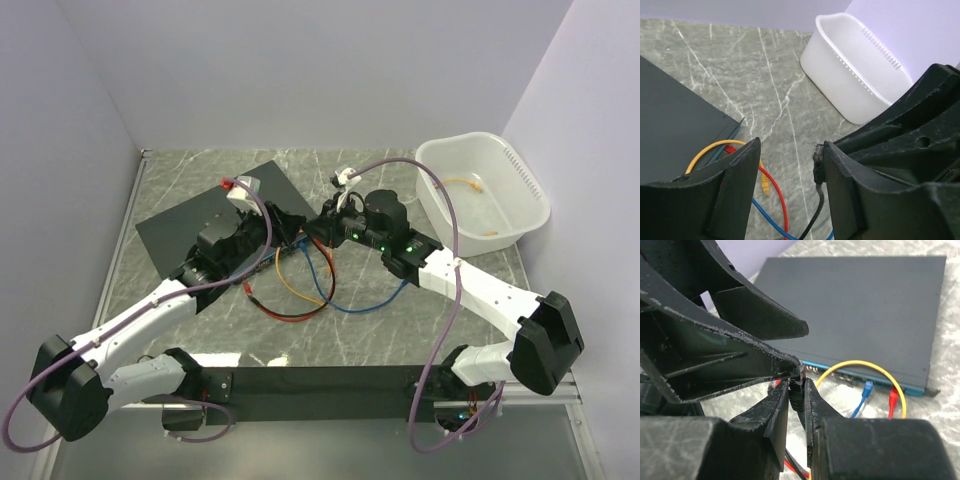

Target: Insert the plug into the switch port

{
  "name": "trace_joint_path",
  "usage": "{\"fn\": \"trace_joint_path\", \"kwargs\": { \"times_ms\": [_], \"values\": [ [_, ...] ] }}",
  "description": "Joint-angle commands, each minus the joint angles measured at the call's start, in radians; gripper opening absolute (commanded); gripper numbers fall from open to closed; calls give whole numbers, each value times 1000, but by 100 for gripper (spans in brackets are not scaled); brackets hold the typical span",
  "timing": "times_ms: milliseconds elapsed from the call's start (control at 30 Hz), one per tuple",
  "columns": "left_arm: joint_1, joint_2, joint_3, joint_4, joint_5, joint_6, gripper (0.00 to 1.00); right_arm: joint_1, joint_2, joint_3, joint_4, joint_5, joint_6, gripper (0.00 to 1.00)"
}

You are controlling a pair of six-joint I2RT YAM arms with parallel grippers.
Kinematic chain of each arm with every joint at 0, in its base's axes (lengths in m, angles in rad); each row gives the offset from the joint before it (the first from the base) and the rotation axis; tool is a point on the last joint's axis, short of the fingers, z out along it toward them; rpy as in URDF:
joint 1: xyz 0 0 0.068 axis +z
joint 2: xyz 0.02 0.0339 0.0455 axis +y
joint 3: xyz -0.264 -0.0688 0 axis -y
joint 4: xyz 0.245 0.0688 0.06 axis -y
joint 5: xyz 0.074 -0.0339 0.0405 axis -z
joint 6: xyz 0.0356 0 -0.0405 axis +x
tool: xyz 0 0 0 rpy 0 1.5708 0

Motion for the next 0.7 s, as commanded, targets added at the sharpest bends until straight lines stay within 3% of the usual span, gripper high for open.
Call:
{"fn": "trace_joint_path", "kwargs": {
  "times_ms": [0, 300, 467, 667],
  "values": [
    [-3, 20, 38, 30, 27, -5, 58, 9, -37, 8, 42, -22, -3, 0],
    [-3, 28, 22, 52, 56, -14, 51, 12, -32, 12, 45, -19, 0, 0],
    [-3, 40, 18, 58, 93, -12, 26, 12, -45, 2, 79, -13, 20, 0],
    [-3, 26, -17, 88, 121, -20, 6, 12, -78, -56, 192, -7, 92, 0]
  ]
}}
